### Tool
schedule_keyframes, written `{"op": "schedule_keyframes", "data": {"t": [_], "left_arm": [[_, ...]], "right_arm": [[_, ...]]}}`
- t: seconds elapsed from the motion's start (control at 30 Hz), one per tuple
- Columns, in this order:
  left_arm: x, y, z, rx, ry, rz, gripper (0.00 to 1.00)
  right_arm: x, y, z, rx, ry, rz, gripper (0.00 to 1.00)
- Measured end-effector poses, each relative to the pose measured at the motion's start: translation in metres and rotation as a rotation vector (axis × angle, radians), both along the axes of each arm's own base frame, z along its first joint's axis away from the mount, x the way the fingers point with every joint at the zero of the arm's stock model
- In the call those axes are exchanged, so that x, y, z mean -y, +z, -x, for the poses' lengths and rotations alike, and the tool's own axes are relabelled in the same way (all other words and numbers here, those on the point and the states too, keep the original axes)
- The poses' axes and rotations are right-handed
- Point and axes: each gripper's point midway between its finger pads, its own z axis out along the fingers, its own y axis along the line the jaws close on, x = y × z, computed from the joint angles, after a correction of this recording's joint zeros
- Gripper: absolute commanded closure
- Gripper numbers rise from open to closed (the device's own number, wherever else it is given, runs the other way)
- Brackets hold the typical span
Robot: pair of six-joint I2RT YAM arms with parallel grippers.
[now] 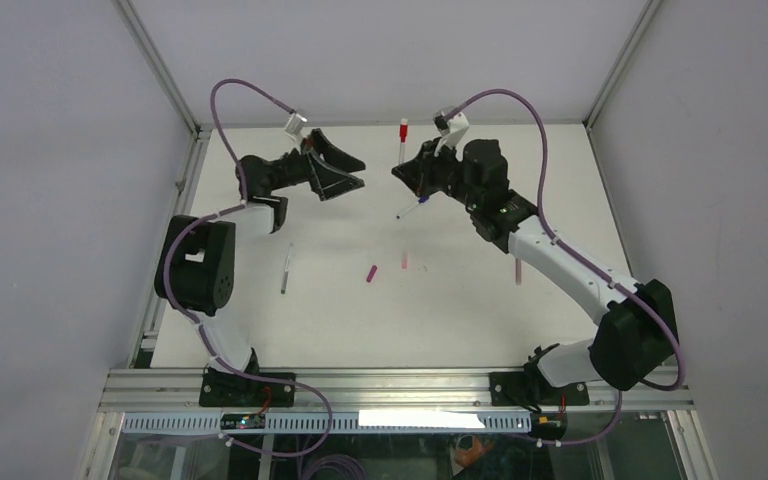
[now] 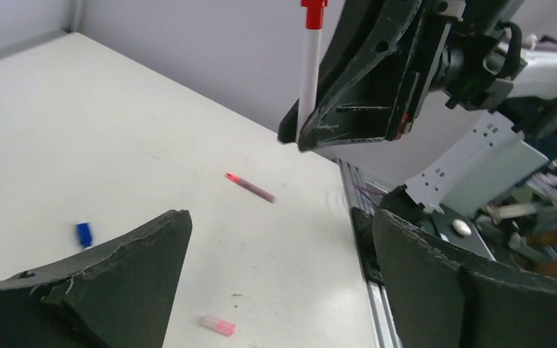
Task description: Insert the pens into the pen caps
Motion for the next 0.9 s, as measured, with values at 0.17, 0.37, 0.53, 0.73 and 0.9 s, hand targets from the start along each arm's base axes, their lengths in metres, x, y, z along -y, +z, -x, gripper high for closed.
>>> {"op": "schedule_keyframes", "data": {"t": [0.17,0.37,0.53,0.73,0.9], "left_arm": [[-0.066,-0.009,-0.018,-0.086,0.291,0.029,0.11],[-0.113,-0.044,-0.029,-0.218,0.816,-0.211,0.09],[-0.157,-0.068,-0.014,-0.278,1.136,-0.484,0.01],[-0.185,-0.141,0.011,-0.422,1.265,-0.860,0.07],[-0.210,-0.185,0.041,-0.518,1.285,-1.079,0.20]], "right_arm": [[0.025,-0.018,-0.019,-0.087,-0.161,0.080,1.00],[0.032,-0.075,-0.064,-0.312,-0.307,0.245,1.00],[0.018,-0.121,-0.090,-0.468,-0.356,0.364,1.00],[-0.002,-0.153,-0.115,-0.528,-0.384,0.464,1.00],[-0.013,-0.172,-0.121,-0.552,-0.377,0.533,1.00]]}}
